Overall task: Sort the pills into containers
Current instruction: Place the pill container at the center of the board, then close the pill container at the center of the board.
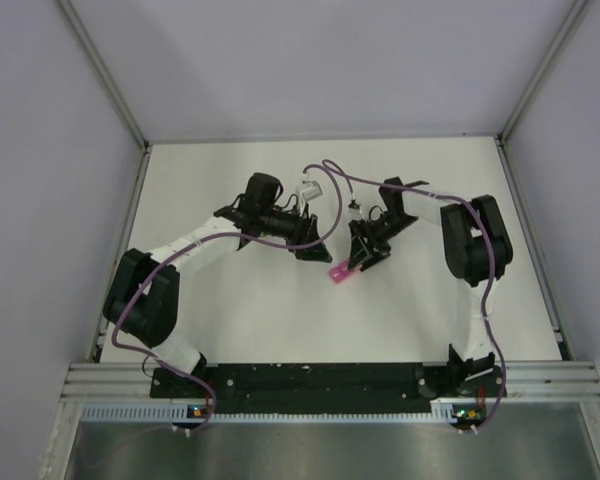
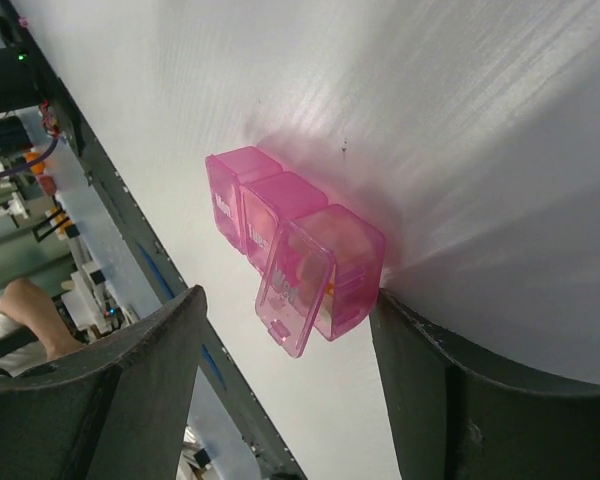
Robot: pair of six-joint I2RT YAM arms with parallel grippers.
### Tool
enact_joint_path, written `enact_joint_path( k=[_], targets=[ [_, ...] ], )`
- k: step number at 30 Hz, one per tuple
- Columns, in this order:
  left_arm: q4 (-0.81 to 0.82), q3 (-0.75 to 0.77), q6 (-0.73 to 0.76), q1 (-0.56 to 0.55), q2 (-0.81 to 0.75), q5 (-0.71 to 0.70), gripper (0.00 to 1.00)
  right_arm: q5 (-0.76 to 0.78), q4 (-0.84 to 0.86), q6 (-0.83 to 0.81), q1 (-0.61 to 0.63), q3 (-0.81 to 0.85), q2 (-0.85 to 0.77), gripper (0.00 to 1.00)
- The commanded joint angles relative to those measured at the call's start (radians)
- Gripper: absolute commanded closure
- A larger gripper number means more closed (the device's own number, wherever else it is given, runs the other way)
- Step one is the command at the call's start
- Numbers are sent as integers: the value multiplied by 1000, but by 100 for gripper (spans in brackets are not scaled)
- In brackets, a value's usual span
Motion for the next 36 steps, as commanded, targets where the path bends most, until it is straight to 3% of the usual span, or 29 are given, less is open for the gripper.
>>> enact_joint_path(
  k=[1, 13, 36],
  targets=[
    [46, 3, 1, 4, -46, 33, 27, 275, 24, -29, -8, 15, 8, 32],
    [47, 3, 0, 5, -49, 30, 27, 373, 11, -35, -16, 37, -45, 32],
    [47, 14, 0, 5, 3, 40, 27, 224, 95, -30, -45, 7, -93, 40]
  ],
)
